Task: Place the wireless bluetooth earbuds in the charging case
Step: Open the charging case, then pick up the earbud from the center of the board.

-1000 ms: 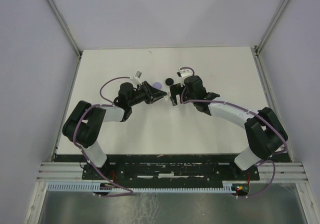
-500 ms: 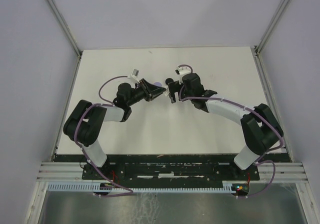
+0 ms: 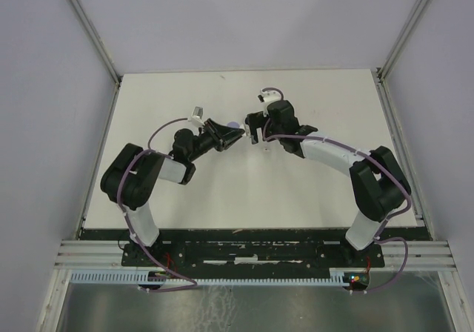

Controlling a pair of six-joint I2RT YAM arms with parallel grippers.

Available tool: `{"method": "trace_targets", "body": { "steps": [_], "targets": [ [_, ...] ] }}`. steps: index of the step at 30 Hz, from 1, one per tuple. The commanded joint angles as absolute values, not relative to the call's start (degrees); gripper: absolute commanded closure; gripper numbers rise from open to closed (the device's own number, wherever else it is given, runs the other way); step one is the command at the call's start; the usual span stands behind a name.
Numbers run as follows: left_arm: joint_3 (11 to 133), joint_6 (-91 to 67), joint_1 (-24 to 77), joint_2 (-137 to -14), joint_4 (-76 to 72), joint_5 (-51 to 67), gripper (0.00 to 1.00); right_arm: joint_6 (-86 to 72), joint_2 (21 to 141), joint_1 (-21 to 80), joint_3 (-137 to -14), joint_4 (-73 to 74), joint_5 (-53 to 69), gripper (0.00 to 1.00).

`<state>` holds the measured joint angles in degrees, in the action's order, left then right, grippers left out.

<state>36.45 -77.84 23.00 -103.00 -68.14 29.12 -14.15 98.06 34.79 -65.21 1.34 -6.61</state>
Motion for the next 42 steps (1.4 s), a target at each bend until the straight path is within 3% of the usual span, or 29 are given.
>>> {"method": "trace_targets", "body": {
  "steps": [1, 13, 25, 42],
  "targets": [
    [36.6, -83.72, 26.19, -105.27, -76.95, 33.55, 0.97, -16.04, 99.29, 36.12, -70.0, -6.1, -2.04, 0.01],
    [36.75, -86.33, 25.64, -107.42, -81.45, 33.47, 0.97, -16.46, 95.55, 35.92, -66.16, -4.02, -8.76, 0.0],
    [36.07, -92.53, 16.34, -115.4, -98.49, 45.77, 0.97, -14.55, 83.11, 31.01, -59.01, 5.29, -15.79, 0.0],
    [41.09, -96.68, 12.22, -115.52, -99.13, 58.19, 0.97, -5.23, 100.29, 30.09, -72.61, 18.46, 5.2, 0.16]
  ]
}}
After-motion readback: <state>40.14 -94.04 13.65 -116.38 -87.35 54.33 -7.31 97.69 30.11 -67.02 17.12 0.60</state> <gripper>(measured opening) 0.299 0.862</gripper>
